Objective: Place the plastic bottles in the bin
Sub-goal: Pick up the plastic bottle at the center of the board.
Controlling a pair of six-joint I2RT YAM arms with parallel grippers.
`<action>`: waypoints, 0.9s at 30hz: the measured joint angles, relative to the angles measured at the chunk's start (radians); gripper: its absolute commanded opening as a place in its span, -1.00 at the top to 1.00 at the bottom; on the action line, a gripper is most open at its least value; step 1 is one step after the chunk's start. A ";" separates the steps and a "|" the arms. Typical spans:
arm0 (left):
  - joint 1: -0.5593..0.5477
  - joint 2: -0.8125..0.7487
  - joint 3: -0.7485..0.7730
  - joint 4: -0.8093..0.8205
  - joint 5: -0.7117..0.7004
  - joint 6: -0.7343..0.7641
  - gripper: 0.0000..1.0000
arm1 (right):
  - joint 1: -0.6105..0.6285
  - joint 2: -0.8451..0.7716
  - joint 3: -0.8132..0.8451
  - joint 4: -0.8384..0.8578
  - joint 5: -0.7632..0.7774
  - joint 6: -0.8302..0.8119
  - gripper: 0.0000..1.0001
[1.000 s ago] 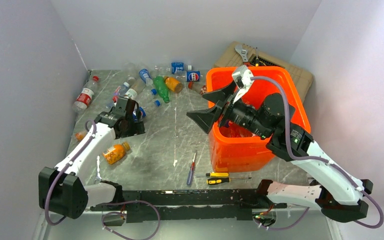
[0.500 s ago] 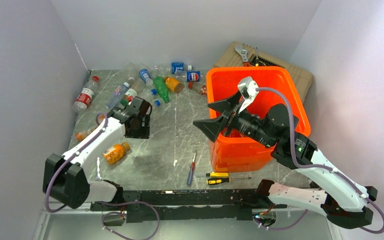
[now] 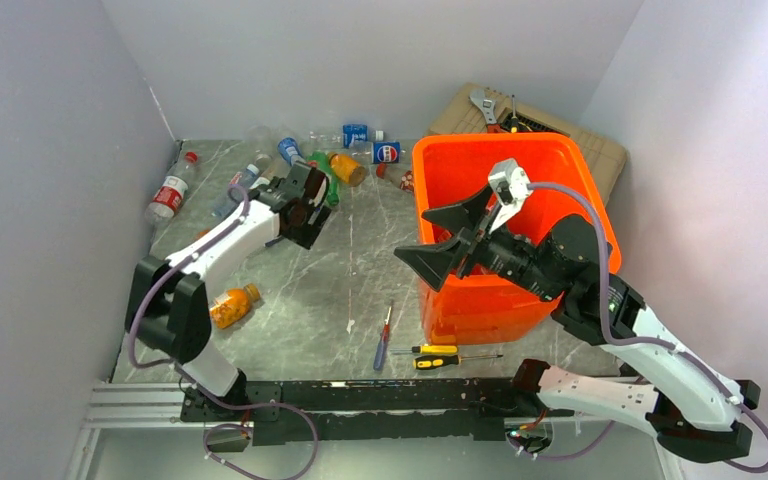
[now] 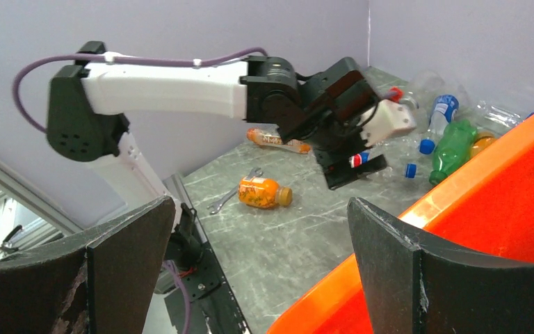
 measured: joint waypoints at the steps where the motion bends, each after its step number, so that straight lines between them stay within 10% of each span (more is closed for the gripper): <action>1: 0.003 0.026 0.025 0.025 0.007 0.040 -0.99 | 0.000 -0.005 -0.002 0.000 0.000 0.000 -0.99; 27: 0.144 0.410 0.129 0.253 0.121 0.217 -0.61 | 0.000 -0.093 -0.047 -0.042 0.032 -0.018 -0.99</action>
